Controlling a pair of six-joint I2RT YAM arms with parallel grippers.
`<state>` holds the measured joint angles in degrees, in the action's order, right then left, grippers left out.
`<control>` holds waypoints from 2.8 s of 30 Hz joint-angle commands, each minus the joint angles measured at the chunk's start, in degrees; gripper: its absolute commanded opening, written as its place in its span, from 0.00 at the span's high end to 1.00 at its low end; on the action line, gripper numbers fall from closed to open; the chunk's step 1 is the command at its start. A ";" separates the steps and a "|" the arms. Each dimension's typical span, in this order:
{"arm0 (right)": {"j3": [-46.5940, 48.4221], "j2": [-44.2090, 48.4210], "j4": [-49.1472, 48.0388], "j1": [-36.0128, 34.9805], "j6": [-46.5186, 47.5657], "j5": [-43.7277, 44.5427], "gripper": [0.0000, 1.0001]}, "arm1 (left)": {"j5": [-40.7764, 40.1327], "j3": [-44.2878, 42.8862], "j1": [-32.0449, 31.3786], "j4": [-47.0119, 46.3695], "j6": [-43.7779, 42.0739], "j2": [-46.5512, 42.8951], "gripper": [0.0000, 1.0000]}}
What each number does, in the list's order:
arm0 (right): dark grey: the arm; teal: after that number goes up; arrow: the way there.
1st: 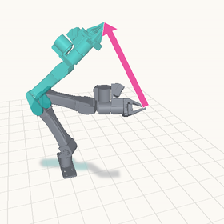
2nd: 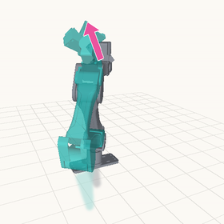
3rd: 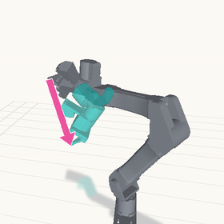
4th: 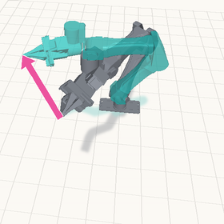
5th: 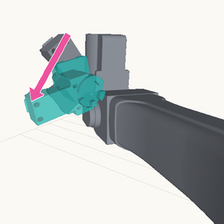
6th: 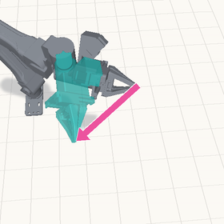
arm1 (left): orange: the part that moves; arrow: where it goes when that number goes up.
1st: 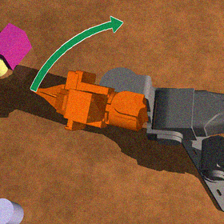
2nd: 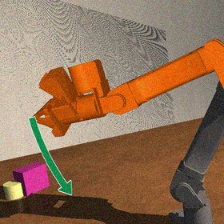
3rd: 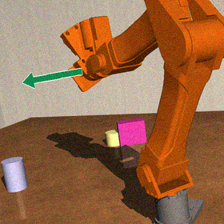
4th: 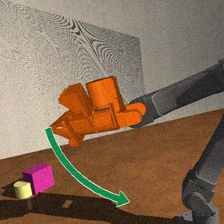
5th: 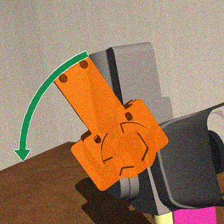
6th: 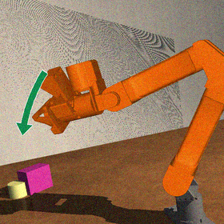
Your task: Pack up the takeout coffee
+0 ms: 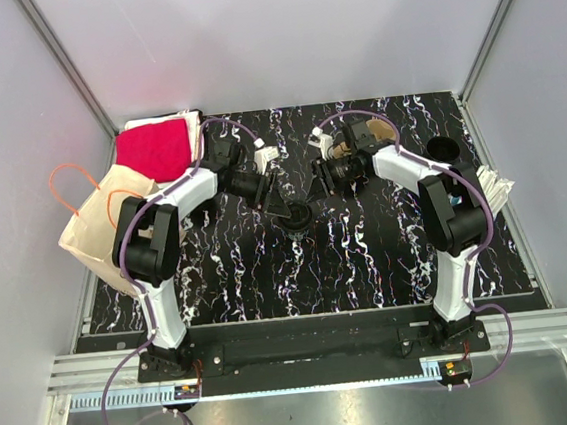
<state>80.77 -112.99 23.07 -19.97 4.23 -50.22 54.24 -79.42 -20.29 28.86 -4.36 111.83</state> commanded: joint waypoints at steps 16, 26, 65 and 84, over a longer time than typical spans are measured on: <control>-5.63 4.53 4.53 -1.83 1.92 -1.90 0.59 | -12.05 -4.78 0.08 -0.65 -4.08 2.95 0.32; -3.52 6.73 4.53 -1.83 0.61 -3.92 0.55 | -8.28 -4.43 0.17 -1.26 -3.55 1.29 0.30; -3.87 6.56 3.48 -1.83 -0.19 -4.01 0.54 | 0.26 -3.20 -0.97 -0.21 -6.36 1.02 0.30; -5.36 1.99 1.45 -1.39 -2.29 -8.58 0.55 | -0.54 -1.88 -0.98 -1.70 -5.66 1.46 0.36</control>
<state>75.88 -109.91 26.15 -21.30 2.50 -55.77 54.57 -81.97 -21.10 29.34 -9.32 113.01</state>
